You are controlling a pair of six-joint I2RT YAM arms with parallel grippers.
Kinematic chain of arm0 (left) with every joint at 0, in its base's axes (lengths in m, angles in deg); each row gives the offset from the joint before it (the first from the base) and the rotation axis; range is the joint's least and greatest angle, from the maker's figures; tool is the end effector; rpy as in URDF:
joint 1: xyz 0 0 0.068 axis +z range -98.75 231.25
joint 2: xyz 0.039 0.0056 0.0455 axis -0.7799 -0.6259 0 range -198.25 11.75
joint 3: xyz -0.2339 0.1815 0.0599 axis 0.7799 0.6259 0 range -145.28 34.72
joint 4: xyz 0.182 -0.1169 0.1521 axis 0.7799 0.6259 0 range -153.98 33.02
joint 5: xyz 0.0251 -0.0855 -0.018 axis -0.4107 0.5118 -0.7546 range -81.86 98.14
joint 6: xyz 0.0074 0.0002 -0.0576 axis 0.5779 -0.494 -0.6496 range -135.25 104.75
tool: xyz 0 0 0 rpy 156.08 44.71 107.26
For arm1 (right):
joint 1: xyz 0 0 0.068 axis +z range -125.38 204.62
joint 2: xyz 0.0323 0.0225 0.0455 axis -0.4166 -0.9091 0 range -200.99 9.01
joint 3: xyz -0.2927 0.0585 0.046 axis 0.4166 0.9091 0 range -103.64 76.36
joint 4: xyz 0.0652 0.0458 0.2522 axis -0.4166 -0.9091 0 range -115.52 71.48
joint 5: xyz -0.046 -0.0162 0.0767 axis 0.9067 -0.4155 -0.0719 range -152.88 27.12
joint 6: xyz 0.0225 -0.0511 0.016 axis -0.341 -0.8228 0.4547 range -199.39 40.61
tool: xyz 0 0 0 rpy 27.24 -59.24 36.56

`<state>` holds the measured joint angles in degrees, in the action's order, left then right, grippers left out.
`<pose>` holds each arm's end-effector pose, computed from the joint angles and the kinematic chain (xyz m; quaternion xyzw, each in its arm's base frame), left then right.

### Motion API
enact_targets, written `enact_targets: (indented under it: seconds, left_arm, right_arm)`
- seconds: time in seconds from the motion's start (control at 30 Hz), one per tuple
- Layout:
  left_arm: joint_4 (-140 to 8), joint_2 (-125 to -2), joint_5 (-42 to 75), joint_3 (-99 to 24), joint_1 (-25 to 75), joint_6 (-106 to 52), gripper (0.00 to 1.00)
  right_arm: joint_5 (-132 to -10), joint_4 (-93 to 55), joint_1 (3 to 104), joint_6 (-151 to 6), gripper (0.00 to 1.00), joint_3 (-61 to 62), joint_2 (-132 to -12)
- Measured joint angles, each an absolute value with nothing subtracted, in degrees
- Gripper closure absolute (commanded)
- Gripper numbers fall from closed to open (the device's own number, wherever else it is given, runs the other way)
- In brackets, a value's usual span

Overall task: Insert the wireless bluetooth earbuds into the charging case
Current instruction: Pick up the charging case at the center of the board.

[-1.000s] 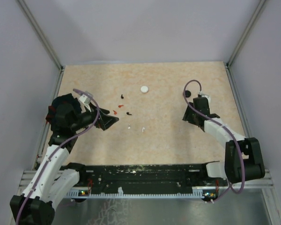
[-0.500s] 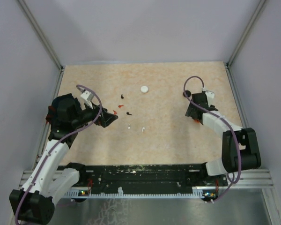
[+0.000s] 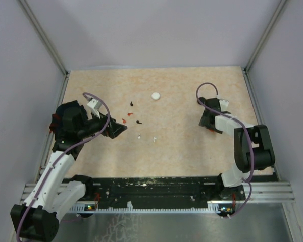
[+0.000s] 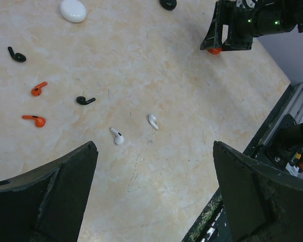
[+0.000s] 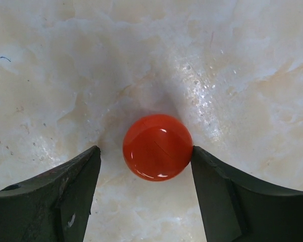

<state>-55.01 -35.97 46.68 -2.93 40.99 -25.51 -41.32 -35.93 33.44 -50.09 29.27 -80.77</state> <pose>0.1702 -0.0572 0.3120 0.1915 0.7688 -0.3620 0.4912 0.2970 0.0306 0.1857 0.2162 0.9254 -0.0880 0.2986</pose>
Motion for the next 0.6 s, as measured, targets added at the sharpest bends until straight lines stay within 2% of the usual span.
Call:
enact_targets:
  seconds: [0.3,0.6]
  left_arm:
    - [-54.99,-35.97,46.75,-2.62,41.40,-25.93,0.00]
    - [-54.99,-35.97,47.23,-2.25,41.78,-26.17,0.00]
  right_arm:
    - [-41.71,-35.56,33.44,-49.79,0.30,26.64,-83.42]
    - [-42.59,-35.56,33.44,-49.83,0.39,26.34,-83.99]
